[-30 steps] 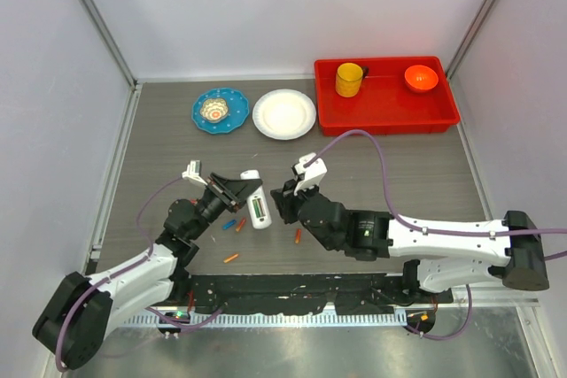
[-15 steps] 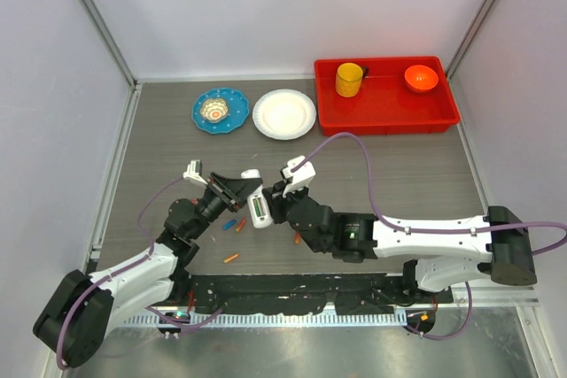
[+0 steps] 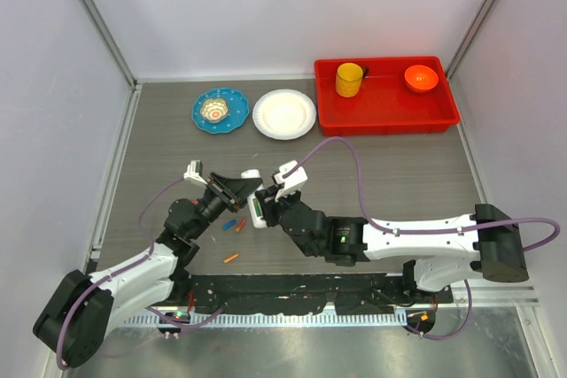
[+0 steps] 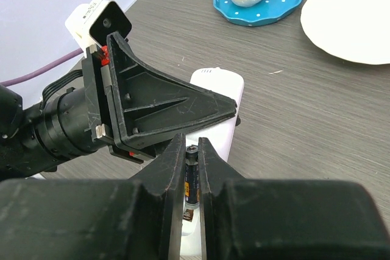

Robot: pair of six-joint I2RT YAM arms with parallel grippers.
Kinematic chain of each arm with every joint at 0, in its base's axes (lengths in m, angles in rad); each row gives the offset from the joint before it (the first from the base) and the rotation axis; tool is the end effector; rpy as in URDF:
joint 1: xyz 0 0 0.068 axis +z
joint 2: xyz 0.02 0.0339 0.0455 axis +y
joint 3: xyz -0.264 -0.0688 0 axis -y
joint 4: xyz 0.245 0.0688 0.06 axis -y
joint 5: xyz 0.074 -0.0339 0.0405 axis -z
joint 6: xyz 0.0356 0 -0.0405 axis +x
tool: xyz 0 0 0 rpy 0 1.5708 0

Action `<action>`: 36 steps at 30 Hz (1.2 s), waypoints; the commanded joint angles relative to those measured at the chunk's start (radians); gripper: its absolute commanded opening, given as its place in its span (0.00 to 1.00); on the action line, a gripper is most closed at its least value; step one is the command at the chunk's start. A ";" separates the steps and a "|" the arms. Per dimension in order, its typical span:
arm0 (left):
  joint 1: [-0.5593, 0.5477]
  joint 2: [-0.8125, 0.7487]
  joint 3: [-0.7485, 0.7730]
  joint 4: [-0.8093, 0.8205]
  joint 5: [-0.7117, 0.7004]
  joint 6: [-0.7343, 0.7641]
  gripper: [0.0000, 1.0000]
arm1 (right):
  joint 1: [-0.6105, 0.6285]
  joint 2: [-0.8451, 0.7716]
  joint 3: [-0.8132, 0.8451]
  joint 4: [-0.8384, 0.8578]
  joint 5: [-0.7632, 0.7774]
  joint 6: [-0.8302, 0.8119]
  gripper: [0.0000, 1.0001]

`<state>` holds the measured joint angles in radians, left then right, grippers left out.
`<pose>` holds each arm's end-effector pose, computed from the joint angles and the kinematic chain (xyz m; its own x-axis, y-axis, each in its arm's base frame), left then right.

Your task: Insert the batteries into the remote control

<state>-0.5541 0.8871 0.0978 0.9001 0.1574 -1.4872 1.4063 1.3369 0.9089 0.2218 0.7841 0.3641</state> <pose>0.1475 -0.0978 0.1986 -0.6420 -0.7601 -0.1003 0.1482 0.0053 -0.9889 0.0745 0.2955 0.3029 -0.2398 0.0954 -0.9661 -0.5350 0.8175 0.2135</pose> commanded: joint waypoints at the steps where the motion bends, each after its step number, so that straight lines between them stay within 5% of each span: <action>1: 0.005 -0.016 0.040 0.057 0.004 -0.008 0.00 | 0.011 0.001 0.036 0.040 0.035 0.002 0.01; 20: 0.005 0.006 0.039 0.057 0.008 -0.002 0.00 | 0.010 0.016 0.024 0.097 0.061 0.016 0.01; 36: 0.003 -0.011 0.048 0.056 -0.018 0.002 0.00 | 0.013 0.028 0.007 -0.018 0.044 0.096 0.01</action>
<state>-0.5541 0.8898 0.0990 0.9001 0.1566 -1.4872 1.4086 1.3556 0.9066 0.2428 0.8062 0.4095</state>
